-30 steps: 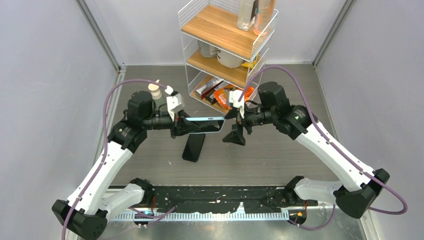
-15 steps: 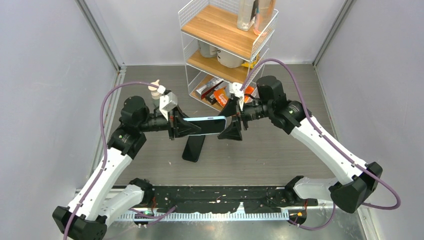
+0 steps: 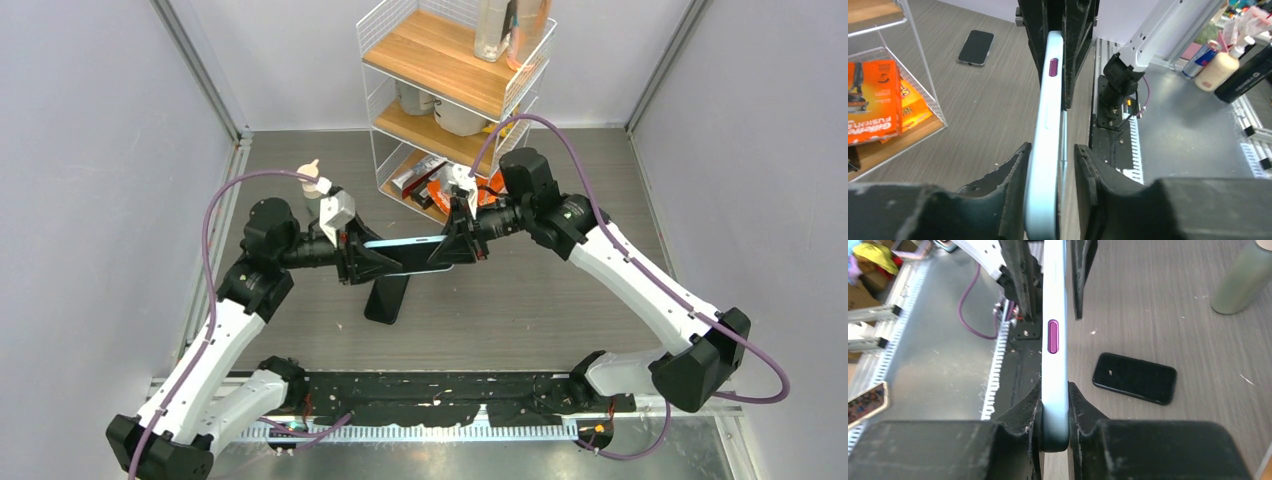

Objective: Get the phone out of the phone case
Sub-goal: Remove the phone case from the phone.

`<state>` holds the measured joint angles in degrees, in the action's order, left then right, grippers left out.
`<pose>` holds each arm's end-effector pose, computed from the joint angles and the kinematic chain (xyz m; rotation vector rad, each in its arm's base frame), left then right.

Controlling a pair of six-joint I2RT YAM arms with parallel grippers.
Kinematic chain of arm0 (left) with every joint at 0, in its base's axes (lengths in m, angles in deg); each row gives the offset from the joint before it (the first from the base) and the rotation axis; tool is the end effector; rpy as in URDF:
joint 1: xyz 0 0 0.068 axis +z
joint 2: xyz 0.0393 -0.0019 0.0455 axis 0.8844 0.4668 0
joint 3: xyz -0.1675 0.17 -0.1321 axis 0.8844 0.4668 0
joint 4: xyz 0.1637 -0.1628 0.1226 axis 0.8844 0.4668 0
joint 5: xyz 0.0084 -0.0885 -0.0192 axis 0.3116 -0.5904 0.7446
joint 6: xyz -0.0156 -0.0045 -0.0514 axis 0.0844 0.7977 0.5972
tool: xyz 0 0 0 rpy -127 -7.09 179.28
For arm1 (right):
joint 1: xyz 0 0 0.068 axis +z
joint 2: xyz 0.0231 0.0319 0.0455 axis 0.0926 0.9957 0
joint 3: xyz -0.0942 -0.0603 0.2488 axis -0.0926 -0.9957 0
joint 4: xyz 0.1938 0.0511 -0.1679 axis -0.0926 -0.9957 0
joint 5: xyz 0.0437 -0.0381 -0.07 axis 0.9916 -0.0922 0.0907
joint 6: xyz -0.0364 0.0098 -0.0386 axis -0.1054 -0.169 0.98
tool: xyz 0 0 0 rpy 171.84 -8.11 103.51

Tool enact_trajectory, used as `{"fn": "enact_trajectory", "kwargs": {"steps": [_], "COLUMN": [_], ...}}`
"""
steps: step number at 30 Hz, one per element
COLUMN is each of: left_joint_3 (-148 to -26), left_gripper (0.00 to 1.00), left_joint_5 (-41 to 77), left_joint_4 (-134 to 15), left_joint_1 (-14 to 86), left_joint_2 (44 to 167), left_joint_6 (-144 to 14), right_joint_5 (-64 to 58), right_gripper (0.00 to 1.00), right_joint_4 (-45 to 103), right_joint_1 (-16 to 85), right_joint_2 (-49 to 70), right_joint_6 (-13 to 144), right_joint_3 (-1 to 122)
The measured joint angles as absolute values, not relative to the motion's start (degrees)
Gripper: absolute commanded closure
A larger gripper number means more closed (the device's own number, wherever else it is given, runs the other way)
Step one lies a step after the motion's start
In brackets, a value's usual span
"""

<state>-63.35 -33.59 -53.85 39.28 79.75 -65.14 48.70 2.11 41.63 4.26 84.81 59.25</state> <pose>0.1602 -0.1012 0.3633 0.9878 1.4816 -1.3013 0.2057 0.1892 0.3831 -1.3962 1.4808 1.3048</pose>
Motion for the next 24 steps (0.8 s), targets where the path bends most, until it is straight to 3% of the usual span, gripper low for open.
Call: {"fn": "enact_trajectory", "kwargs": {"steps": [3, 5, 14, 18, 24], "left_joint_3": [-66.70, -69.43, -79.59, -79.81, -79.81], "left_gripper": [0.30, 0.25, 0.22, 0.31, 0.64], "left_joint_5": [-32.54, -31.47, -24.04, -20.78, -18.45], "left_joint_4": [-44.76, -38.40, -17.13, -12.46, -9.77], "left_joint_1": [39.26, 39.26, 34.71, 31.59, 28.99], "left_joint_2": [79.45, 79.43, 84.67, 87.78, 91.27], "left_joint_6": [-74.58, -80.72, -100.15, -103.41, -105.42], "right_joint_5": [45.84, 43.11, 33.69, 31.96, 30.78], "right_gripper": [0.94, 0.94, 0.94, 0.94, 0.94], "right_joint_4": [-2.99, -6.00, -13.30, -13.72, -13.83], "right_joint_1": [42.11, 42.81, 48.99, 50.04, 50.72], "right_joint_2": [4.26, 4.26, 4.48, 5.03, 5.18], "right_joint_6": [88.52, 91.34, 98.60, 99.39, 99.71], "right_joint_3": [60.93, 61.98, 63.01, 63.93, 64.32]}}
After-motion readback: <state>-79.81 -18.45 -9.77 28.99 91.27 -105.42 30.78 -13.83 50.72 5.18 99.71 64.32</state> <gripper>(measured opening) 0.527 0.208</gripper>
